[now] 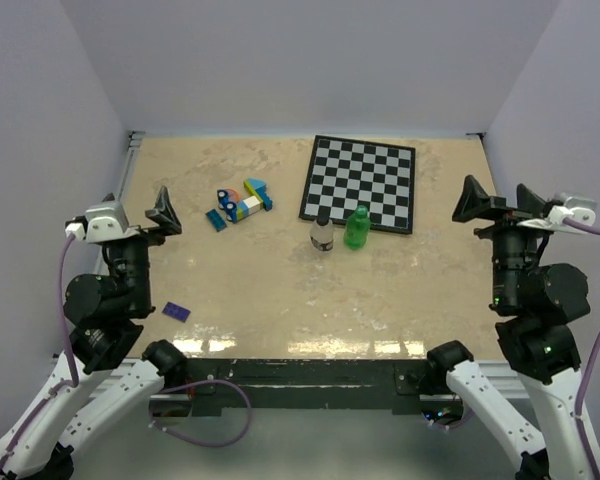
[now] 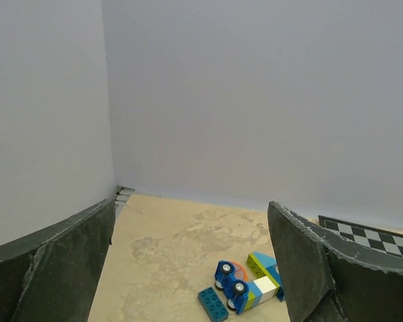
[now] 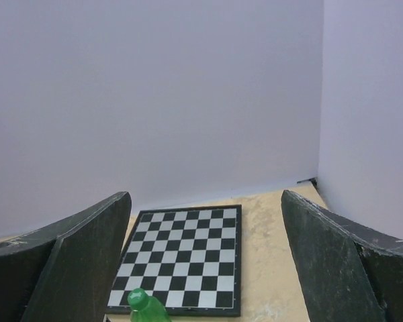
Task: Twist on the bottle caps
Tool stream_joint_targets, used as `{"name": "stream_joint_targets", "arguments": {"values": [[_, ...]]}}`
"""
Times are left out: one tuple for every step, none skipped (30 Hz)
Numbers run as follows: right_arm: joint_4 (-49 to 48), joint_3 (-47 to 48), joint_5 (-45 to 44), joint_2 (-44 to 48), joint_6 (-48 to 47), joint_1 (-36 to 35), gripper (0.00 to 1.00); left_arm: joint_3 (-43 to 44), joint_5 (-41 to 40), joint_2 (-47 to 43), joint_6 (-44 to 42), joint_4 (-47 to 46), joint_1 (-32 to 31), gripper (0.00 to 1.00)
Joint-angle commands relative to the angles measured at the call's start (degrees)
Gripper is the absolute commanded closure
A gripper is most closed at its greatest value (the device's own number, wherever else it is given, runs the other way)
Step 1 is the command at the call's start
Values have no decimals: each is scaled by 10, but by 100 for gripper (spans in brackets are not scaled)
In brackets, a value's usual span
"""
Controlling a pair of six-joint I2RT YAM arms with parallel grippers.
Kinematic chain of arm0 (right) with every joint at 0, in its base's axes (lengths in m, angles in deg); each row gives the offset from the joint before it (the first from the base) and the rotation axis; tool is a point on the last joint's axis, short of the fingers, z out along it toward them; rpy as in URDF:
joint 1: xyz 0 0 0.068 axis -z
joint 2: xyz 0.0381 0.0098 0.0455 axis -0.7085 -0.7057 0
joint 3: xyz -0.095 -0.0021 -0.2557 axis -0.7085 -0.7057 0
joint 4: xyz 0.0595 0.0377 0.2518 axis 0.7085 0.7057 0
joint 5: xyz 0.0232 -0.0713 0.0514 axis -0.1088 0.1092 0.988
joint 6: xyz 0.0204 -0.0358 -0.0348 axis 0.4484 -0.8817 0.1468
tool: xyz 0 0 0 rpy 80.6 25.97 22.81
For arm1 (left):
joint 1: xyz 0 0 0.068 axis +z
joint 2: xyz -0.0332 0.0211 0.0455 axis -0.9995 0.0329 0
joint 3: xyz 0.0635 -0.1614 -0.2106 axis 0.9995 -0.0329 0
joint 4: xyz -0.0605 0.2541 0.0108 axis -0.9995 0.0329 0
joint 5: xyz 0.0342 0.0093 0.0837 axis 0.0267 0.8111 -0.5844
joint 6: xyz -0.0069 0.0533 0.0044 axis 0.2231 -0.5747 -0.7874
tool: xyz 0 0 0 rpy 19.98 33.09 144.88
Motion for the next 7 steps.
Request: {"name": "stream_joint_targets", "arguments": {"values": [[-24, 13, -10, 12, -27, -1, 1, -1, -5, 14, 1, -43, 3, 0], [-22, 14, -10, 15, -28, -1, 2, 1, -5, 17, -3, -44, 3, 0], [-23, 16, -10, 17, -27, -1, 1, 1, -7, 19, -8, -47, 2, 0], [-22, 16, -9, 18, -28, -1, 1, 2, -8, 19, -15, -49, 3, 0], [-22, 17, -10, 19, -27, 0, 2, 5, -8, 20, -22, -52, 2, 0], [-22, 18, -12, 22, -27, 0, 1, 6, -8, 20, -29, -57, 2, 0], [-19, 21, -15, 23, -27, -1, 1, 5, -8, 20, -35, -61, 3, 0]]}}
